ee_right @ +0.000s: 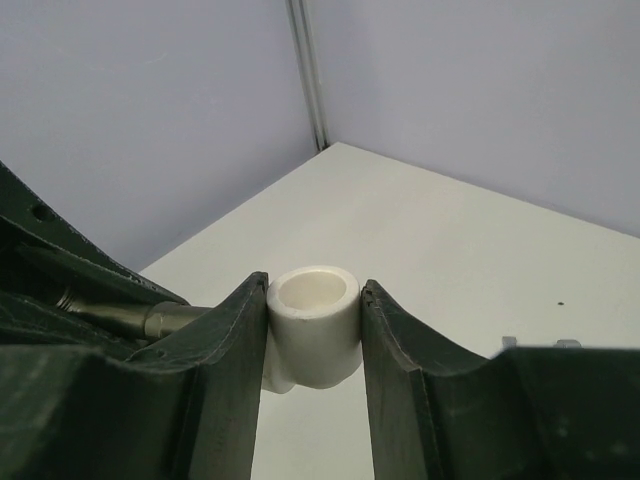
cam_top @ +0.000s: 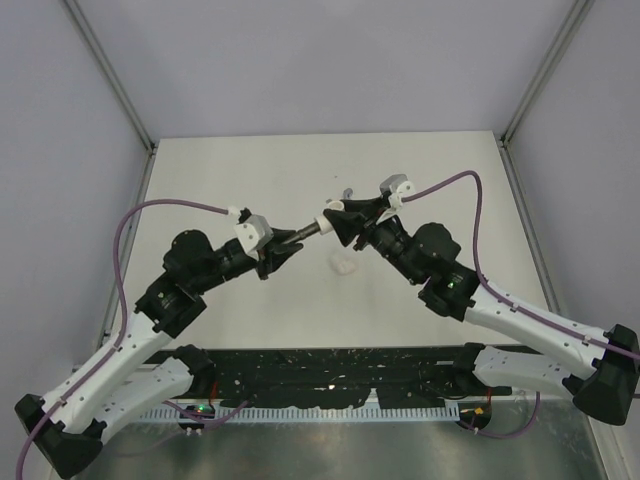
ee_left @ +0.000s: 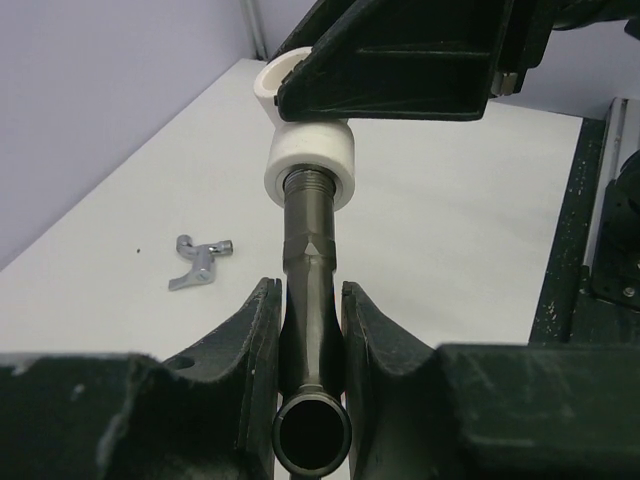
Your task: Install the water faucets
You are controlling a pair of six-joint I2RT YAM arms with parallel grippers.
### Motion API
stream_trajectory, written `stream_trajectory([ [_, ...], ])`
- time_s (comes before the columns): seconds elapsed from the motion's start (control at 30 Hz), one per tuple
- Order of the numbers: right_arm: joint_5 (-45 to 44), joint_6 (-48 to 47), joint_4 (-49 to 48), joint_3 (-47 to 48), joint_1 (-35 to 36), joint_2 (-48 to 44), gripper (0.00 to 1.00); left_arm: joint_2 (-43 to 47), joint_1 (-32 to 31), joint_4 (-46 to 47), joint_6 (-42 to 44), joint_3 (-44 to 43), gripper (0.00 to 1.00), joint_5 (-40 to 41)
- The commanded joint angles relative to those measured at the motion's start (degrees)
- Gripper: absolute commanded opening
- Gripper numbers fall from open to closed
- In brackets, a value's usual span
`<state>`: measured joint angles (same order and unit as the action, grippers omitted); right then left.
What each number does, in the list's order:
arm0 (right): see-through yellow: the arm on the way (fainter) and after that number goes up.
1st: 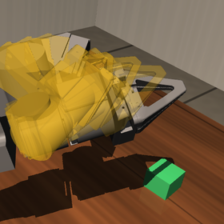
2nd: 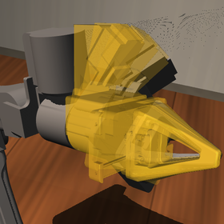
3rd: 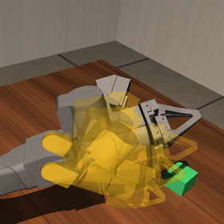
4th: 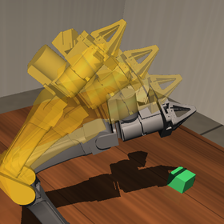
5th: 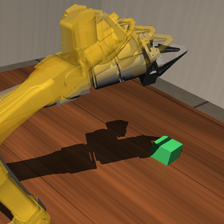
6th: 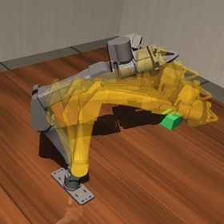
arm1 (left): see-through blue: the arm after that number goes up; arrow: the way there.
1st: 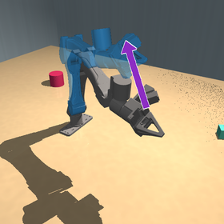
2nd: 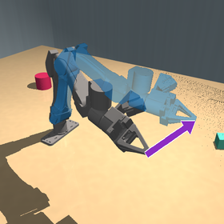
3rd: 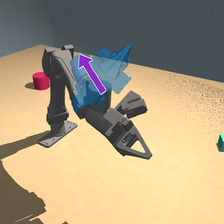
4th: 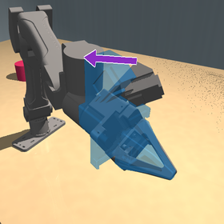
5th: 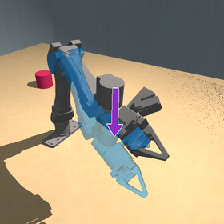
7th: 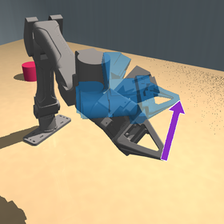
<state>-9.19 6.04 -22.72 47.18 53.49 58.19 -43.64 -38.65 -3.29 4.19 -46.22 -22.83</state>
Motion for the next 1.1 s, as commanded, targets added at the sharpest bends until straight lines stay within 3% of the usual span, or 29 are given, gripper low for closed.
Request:
stream_trajectory([
  [0.0, 4.97, 7.84, 1.88, 4.23, 1.17, 1.04, 0.05, 1.53, -1.16, 13.82, 5.04, 3.66, 0.00, 1.56],
  [0.13, 4.62, 10.74, 2.15, 3.97, 1.17, 0.43, 0.05, 3.12, -1.25, 20.50, 4.87, 7.97, 0.00, 2.18],
  [0.3, 5.75, 12.15, 9.17, 7.66, 1.17, 1.48, 0.05, 4.09, -1.86, 21.57, 9.95, 9.48, 0.00, 2.62],
  [0.7, 14.11, 5.82, 17.35, 13.64, 1.17, 3.85, 0.05, 4.09, -3.35, 0.23, 22.43, 1.31, 0.00, 1.56],
  [1.07, 16.66, 10.30, 20.78, 16.54, 1.17, 6.32, 0.05, 3.91, -11.00, -4.10, 33.60, 1.21, 0.00, 10.96],
])
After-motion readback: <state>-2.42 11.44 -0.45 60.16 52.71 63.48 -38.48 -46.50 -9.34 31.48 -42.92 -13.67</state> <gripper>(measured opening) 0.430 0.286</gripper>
